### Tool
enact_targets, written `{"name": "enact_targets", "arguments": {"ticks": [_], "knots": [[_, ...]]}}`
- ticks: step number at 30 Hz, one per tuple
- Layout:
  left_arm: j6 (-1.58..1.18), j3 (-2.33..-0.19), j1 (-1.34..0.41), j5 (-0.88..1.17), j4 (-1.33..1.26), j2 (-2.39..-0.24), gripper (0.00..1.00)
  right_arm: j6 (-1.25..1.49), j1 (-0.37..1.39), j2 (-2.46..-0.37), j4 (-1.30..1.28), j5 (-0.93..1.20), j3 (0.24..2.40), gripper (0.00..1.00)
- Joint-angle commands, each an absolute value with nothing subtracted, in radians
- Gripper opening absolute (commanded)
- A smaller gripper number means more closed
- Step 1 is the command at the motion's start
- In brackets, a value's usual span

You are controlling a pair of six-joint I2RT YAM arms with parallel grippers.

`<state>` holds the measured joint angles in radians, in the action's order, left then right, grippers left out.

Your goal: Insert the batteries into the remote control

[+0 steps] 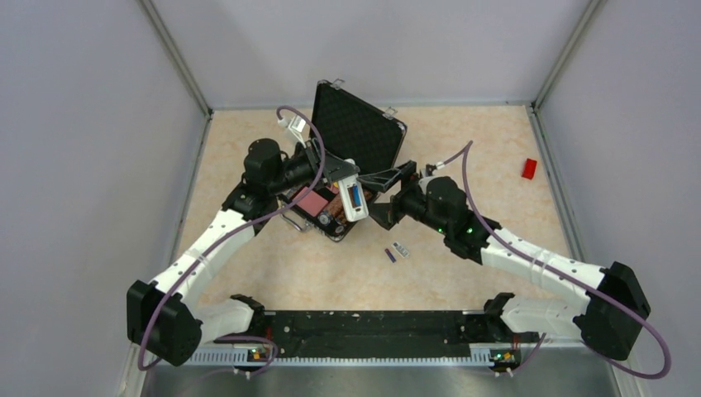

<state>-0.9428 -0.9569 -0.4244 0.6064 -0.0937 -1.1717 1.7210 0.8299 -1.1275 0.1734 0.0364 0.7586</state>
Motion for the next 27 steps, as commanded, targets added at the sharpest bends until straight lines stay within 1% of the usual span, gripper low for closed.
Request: {"name": "enact_targets", "arguments": {"ticks": [1,7,10,13,16,22,27], "knots": [[-0.922,-0.951,-0.426,0.629,-0.189,-1.14,0.0,1.736,0.814,-1.098,0.257,0.07,0.757,0.82],[-0.922,-0.957,-0.431,0.617,-0.18,-1.143,0.0,1.707,0.813,-1.121,0.26,0.115,0.775,0.85],[-0.923,-0.959,-0.431,0.61,-0.179,-1.141,0.0,1.693,0.81,-1.137,0.249,0.135,0.788,0.84],[-0.921,-0.962,-0.432,0.609,-0.178,-1.143,0.0,1.685,0.81,-1.148,0.253,0.147,0.789,0.76],[-0.918,-0.962,-0.434,0.607,-0.18,-1.141,0.0,1.682,0.81,-1.154,0.258,0.159,0.785,0.71],[-0.916,-0.963,-0.435,0.598,-0.185,-1.139,0.0,1.688,0.805,-1.169,0.264,0.187,0.779,0.62],[-0.927,-0.974,-0.434,0.583,-0.183,-1.134,0.0,1.691,0.804,-1.178,0.268,0.205,0.768,0.57]]}}
